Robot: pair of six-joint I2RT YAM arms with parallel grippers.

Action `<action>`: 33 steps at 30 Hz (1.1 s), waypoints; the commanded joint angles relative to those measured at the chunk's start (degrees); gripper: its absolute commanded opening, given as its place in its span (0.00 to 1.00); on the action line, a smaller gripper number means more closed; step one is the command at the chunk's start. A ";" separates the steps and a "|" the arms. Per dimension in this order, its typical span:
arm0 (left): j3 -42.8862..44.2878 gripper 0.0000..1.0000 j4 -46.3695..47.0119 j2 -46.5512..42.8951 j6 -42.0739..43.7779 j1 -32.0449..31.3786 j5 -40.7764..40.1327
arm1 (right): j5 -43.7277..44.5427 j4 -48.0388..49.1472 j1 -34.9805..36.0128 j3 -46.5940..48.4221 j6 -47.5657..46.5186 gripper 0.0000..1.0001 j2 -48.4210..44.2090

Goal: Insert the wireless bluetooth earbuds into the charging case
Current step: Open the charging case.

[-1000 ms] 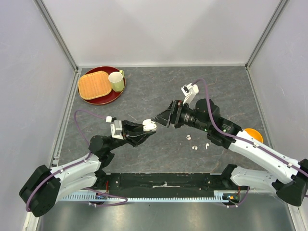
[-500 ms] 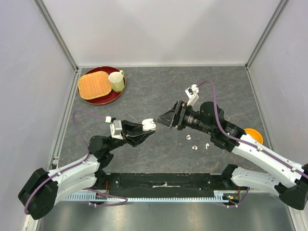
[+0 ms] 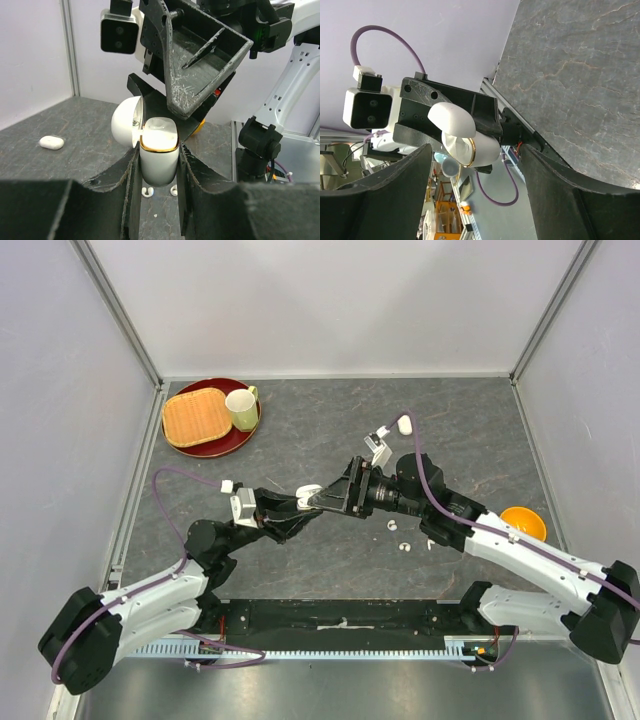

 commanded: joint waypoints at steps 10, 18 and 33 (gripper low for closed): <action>2.75 0.03 1.82 0.68 2.34 -0.07 -1.18 | -3.23 6.14 -0.13 -1.31 2.85 0.58 2.34; 3.10 0.03 1.82 1.20 2.08 -0.07 -1.00 | -2.35 5.97 -0.12 -1.66 2.50 0.40 2.43; 1.96 0.02 1.82 0.33 2.16 -0.16 -3.20 | 5.11 0.52 -0.12 -1.31 -0.75 0.79 -2.05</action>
